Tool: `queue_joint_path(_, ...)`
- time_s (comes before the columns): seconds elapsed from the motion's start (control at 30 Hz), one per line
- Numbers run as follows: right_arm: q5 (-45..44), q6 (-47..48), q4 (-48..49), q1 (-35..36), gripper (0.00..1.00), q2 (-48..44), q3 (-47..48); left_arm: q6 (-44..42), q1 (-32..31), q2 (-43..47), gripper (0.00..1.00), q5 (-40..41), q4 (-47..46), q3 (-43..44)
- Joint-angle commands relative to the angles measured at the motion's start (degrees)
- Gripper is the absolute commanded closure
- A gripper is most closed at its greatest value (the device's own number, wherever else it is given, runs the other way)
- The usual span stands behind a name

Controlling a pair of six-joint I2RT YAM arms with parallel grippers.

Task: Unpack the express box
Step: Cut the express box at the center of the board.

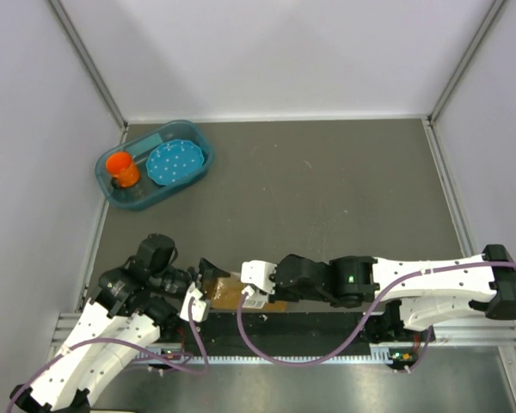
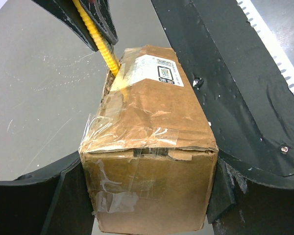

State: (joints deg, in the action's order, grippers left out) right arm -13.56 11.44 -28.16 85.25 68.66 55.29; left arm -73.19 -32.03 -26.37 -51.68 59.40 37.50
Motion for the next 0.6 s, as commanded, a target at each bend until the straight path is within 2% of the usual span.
queue_joint_path(0.0,3.0,-0.1,1.1,-0.6,1.0,-2.0,2.2,0.8,-0.3,-0.2,0.53,-3.0,1.4,2.0)
queue_joint_path(0.17,4.9,-1.9,6.4,-0.6,1.0,-3.4,0.0,0.3,-0.3,-0.4,0.52,-3.0,1.3,2.4)
queue_joint_path(0.3,5.9,-3.2,10.0,-0.4,1.0,-3.8,-2.2,0.4,-0.3,-1.6,0.43,-3.3,0.8,3.9)
queue_joint_path(0.37,4.0,-3.7,12.2,0.5,1.0,-4.4,-3.5,4.5,-0.3,-2.5,0.41,-2.8,-2.2,5.7)
queue_joint_path(0.4,3.4,-4.0,12.5,0.8,1.0,-4.9,-4.5,11.5,-0.4,-3.7,0.35,-2.1,-4.3,6.4)
queue_joint_path(0.57,-2.5,-5.5,13.4,3.2,1.0,-4.1,-6.1,15.4,-0.4,-7.8,0.08,0.3,-4.6,11.9)
